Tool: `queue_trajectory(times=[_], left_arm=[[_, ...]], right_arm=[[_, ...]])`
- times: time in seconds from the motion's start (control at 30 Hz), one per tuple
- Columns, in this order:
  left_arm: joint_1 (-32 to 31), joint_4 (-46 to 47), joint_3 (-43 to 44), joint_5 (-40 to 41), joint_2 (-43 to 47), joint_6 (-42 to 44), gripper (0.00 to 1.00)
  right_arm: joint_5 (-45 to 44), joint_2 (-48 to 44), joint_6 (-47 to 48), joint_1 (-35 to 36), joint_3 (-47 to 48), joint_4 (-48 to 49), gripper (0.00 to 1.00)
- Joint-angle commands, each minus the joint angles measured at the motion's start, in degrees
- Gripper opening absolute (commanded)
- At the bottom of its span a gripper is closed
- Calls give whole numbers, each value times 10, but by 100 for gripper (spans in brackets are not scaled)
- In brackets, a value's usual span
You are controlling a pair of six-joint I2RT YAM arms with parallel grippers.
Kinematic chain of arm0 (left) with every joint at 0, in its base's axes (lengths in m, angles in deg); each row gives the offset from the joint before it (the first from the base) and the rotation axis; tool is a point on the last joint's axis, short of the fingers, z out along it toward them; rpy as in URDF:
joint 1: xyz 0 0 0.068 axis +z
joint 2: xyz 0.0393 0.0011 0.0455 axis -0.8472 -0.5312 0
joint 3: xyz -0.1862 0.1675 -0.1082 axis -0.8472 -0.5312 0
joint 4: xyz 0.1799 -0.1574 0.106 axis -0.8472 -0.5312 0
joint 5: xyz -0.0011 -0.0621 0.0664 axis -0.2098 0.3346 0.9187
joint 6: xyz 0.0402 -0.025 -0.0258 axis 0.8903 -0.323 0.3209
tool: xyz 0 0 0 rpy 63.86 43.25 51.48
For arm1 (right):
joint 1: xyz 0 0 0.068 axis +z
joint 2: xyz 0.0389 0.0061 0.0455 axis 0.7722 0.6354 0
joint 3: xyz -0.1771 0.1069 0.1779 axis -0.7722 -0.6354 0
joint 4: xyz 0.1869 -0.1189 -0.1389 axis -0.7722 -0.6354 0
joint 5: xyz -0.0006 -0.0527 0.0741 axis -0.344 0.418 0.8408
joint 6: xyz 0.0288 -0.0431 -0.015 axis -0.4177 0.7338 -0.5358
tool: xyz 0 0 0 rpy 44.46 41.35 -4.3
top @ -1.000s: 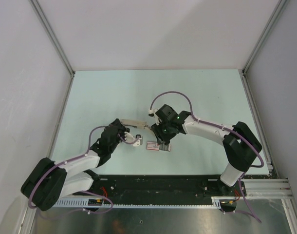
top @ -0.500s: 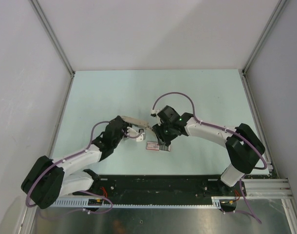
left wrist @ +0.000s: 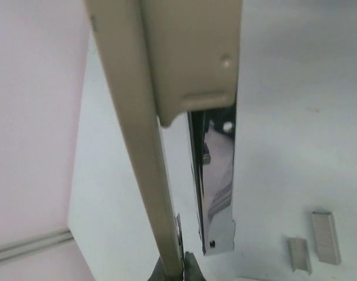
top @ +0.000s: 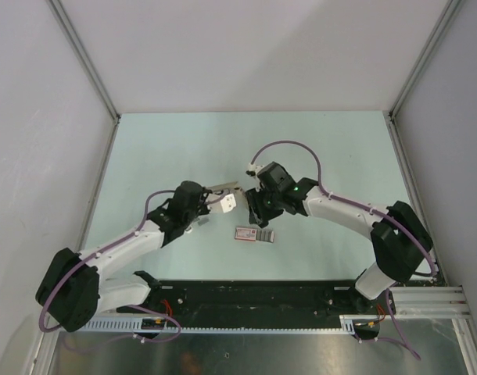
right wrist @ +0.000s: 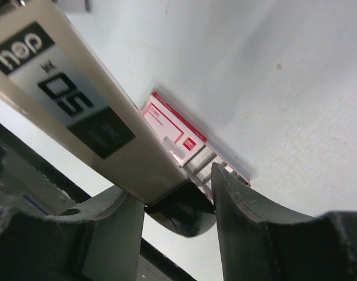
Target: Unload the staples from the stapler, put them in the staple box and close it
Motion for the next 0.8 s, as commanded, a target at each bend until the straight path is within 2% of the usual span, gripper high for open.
queue_trajectory(times=[0.0, 0.27, 0.43, 0.67, 0.77], left_arm=[[-12, -72, 88, -111, 15, -131, 7], [-12, -192, 164, -303, -6, -253, 15], [-3, -217, 188, -343, -5, -290, 26], [112, -239, 247, -418, -22, -352, 41], [171, -240, 259, -447, -22, -367, 43]], right_arm=[[-50, -38, -123, -33, 15, 119, 0], [-25, -34, -189, -42, 58, 210, 0], [-32, 0, -200, -51, 94, 208, 0], [-71, 54, -172, -68, 145, 166, 0], [-99, 80, -154, -69, 173, 149, 0]])
